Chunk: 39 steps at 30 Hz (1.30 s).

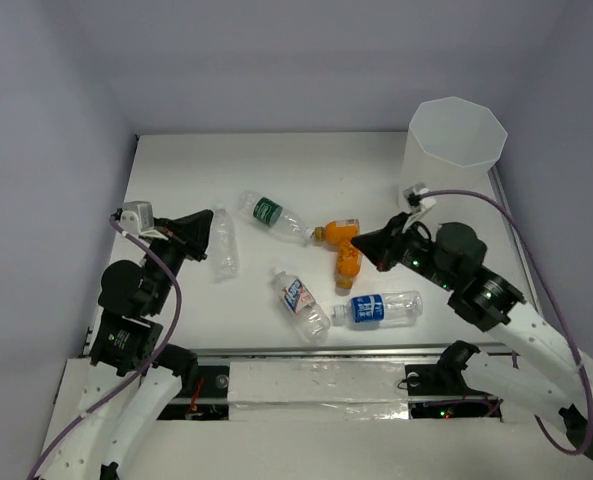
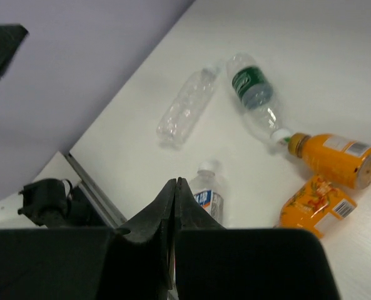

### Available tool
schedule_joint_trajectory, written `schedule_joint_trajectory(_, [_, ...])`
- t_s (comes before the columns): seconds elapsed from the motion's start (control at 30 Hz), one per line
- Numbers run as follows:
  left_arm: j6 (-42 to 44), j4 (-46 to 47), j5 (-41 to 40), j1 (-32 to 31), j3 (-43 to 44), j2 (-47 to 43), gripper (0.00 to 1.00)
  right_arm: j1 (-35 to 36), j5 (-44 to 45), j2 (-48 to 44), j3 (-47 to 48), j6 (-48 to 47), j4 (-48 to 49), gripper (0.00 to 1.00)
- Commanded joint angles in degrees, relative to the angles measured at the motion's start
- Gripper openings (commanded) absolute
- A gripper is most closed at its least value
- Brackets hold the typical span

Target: Put the plastic bottles in the bin

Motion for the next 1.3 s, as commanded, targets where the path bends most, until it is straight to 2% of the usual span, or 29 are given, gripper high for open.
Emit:
schedule_joint_trajectory(0.0, [1.8, 3.1, 1.6, -0.2, -0.7, 1.1, 0.00, 4.1, 1.9, 5.7, -1.3, -0.2, 4.4, 0.00])
schedule_joint_trajectory(0.07, [2.0, 2.8, 1.2, -0.2, -1.3, 1.2, 0.00, 9.6, 5.7, 9.2, -0.6, -0.8, 4.2, 0.00])
schedule_joint_trajectory(0.1, [2.0, 3.0, 1.2, -0.2, -1.5, 1.4, 0.00, 11.6, 10.0, 11.3, 0.0, -1.1, 3.8, 0.03])
schedule_joint_trajectory(0.13, [2.2, 2.9, 1.2, -0.2, -2.0, 1.5, 0.00, 13.3, 11.8, 15.9, 0.7, -1.4, 3.2, 0.10])
schedule_joint_trajectory(0.17, [2.3, 2.8, 0.8, -0.2, -2.1, 1.6, 0.00, 14.8, 13.2, 18.4, 1.5, -1.6, 2.9, 0.35])
schedule_joint_trajectory(0.2, [2.4, 2.2, 0.4, -0.2, -2.2, 1.6, 0.00, 17.2, 15.8, 21.0, 3.2, -1.5, 2.6, 0.49])
schedule_joint_trajectory(0.23, [2.7, 1.8, -0.7, -0.2, -2.3, 1.6, 0.04, 18.0, 16.8, 25.9, 4.1, -1.1, 1.7, 0.73])
schedule_joint_trajectory(0.27, [2.9, 1.5, -1.0, -0.2, -2.3, 1.5, 0.10, 18.0, 17.6, 28.4, 4.9, -0.9, 1.1, 0.73])
schedule_joint_trajectory(0.3, [3.1, 1.1, -1.0, -0.2, -2.4, 1.4, 0.22, 18.9, 18.3, 30.9, 6.7, -0.8, 0.6, 0.85])
schedule_joint_trajectory(0.4, [3.7, 0.6, -3.2, -0.2, -2.7, 1.2, 0.36, 19.6, 18.4, 39.2, 9.4, -0.8, -1.8, 0.93])
schedule_joint_trajectory(0.6, [4.5, 0.1, -3.2, 0.3, -2.5, 1.4, 0.44, 22.8, 18.9, 48.4, 15.2, -1.1, -6.9, 0.98])
schedule_joint_trajectory(0.9, [4.6, 0.1, -2.0, 0.8, -2.2, 3.1, 0.53, 23.3, 16.8, 56.3, 17.9, -0.8, -6.5, 0.98])
schedule_joint_trajectory(1.03, [4.6, -1.2, -1.8, 1.3, -2.2, 3.2, 0.53, 23.3, 17.0, 60.4, 20.1, -0.4, -5.4, 0.91])
schedule_joint_trajectory(1.13, [4.5, -1.2, -2.1, 1.4, -2.3, 3.2, 0.53, 23.3, 17.1, 60.8, 20.5, 0.3, -3.9, 0.81])
schedule_joint_trajectory(1.17, [4.6, -1.2, -2.3, 1.4, -2.3, 3.3, 0.53, 23.3, 17.0, 60.4, 20.5, 0.6, -3.8, 0.67])
schedule_joint_trajectory(1.2, [4.5, -1.2, -2.4, 1.4, -2.2, 3.4, 0.53, 23.3, 17.2, 58.7, 20.5, 0.8, -3.7, 0.60])
schedule_joint_trajectory(1.27, [4.5, -1.4, -2.6, 1.4, -2.1, 4.0, 0.53, 23.3, 16.7, 55.7, 20.5, 1.0, -3.8, 0.51])
